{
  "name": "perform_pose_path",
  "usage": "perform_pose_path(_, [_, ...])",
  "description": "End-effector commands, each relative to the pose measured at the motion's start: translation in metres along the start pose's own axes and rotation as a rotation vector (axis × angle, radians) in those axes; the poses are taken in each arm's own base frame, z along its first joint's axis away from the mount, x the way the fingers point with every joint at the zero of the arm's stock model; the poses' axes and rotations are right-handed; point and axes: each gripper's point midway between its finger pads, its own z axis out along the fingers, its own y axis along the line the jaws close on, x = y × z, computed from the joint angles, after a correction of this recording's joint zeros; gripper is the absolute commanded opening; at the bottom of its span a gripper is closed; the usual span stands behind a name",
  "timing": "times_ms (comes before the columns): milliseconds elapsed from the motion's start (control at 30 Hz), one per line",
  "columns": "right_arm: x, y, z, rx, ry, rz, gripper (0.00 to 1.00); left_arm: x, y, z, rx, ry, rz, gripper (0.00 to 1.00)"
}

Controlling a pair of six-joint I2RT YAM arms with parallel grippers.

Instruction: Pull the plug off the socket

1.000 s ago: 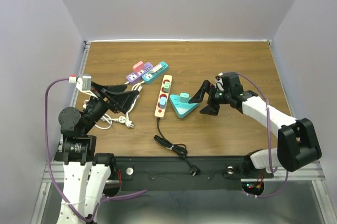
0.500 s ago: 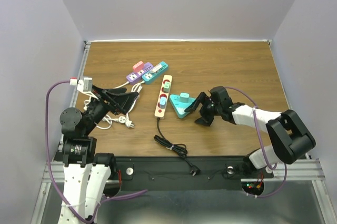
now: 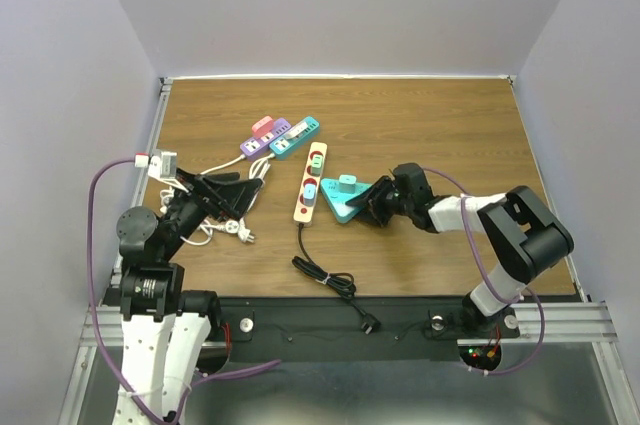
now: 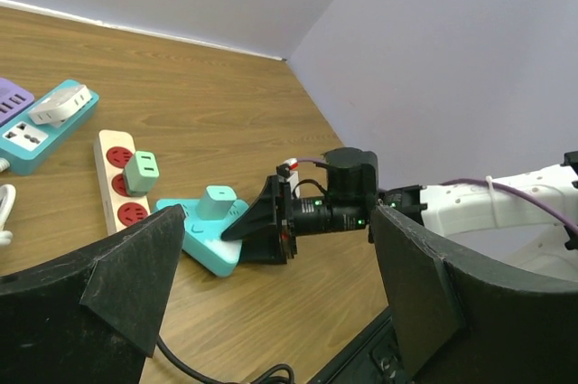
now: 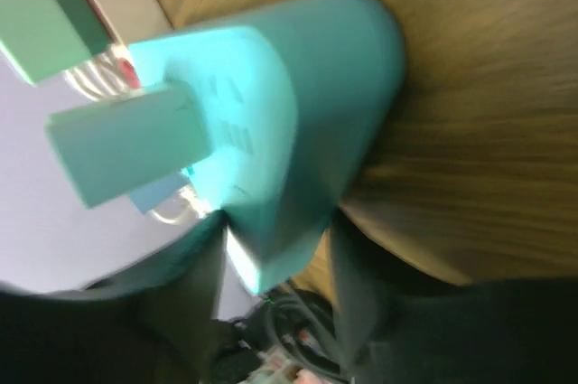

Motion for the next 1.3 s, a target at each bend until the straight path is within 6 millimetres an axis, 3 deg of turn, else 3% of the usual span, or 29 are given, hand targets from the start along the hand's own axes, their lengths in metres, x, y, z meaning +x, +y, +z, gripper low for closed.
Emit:
perform_pose_path(0, [-0.023, 0.022, 0.009, -0.041, -0.103, 0.009, 0.35, 0.006, 0.006, -0.001, -0.004, 0.002, 0.020, 0.95])
perform_pose_path(33, [-0.025, 0.026, 0.010, -0.048, -0.112, 0.015, 0.26, 0.008, 0.008, 0.000, -0.009, 0.006, 0.016, 0.95])
perform_pose_path(67, [-0.030, 0.026, 0.011, -0.044, -0.130, 0.022, 0.08, 0.013, 0.013, 0.000, -0.016, 0.017, 0.009, 0.95])
perform_pose_path(100, [-0.033, 0.027, 0.011, -0.043, -0.140, 0.032, 0.00, 0.017, 0.017, 0.002, -0.026, 0.024, 0.003, 0.95])
perform_pose_path(267, [-0.065, 0.015, 0.003, -0.018, -0.232, 0.146, 0.00, 0.044, 0.049, 0.009, -0.092, 0.084, -0.065, 0.90])
perform_pose_path(367, [-0.081, 0.004, -0.006, 0.011, -0.308, 0.221, 0.00, 0.049, 0.059, 0.015, -0.115, 0.104, -0.085, 0.87])
perform_pose_path(500, [-0.096, -0.036, -0.017, 0.092, -0.385, 0.373, 0.00, 0.047, 0.064, 0.029, -0.125, 0.111, -0.106, 0.83])
perform_pose_path(567, [-0.098, -0.044, -0.015, 0.107, -0.388, 0.431, 0.01, 0.051, 0.067, 0.041, -0.130, 0.135, -0.112, 0.82])
perform_pose_path(600, [-0.096, -0.051, -0.011, 0.126, -0.369, 0.449, 0.00, 0.054, 0.058, 0.048, -0.108, 0.160, -0.103, 0.82])
perform_pose_path(700, [-0.085, -0.041, -0.001, 0.118, -0.278, 0.445, 0.01, 0.061, 0.062, 0.072, -0.143, 0.211, -0.076, 0.80])
perform_pose_path(733, [-0.079, -0.039, 0.003, 0.123, -0.242, 0.430, 0.02, 0.066, 0.057, 0.079, -0.139, 0.233, -0.068, 0.79])
perform_pose_path(800, [-0.070, -0.027, 0.003, 0.100, -0.183, 0.373, 0.16, 0.071, 0.056, 0.095, -0.146, 0.269, -0.060, 0.77])
perform_pose_path(833, [-0.068, -0.025, -0.001, 0.089, -0.179, 0.364, 0.25, 0.071, 0.057, 0.100, -0.158, 0.268, -0.055, 0.77])
perform_pose_path(867, [-0.063, -0.025, -0.007, 0.084, -0.166, 0.355, 0.44, 0.075, 0.052, 0.107, -0.148, 0.284, -0.048, 0.77])
perform_pose_path(967, [-0.050, -0.026, -0.014, 0.091, -0.116, 0.330, 0.63, 0.080, 0.055, 0.119, -0.166, 0.297, -0.051, 0.75])
perform_pose_path(1133, [-0.016, -0.037, -0.029, 0.133, 0.033, 0.311, 0.72, 0.095, 0.046, 0.139, -0.157, 0.351, -0.049, 0.70])
perform_pose_path(1167, [-0.014, -0.035, -0.034, 0.119, 0.037, 0.275, 0.72, 0.103, 0.050, 0.144, -0.171, 0.372, -0.053, 0.69])
perform_pose_path(1267, [-0.012, -0.006, -0.067, 0.070, 0.008, 0.150, 0.71, 0.106, 0.036, 0.160, -0.148, 0.388, -0.042, 0.63])
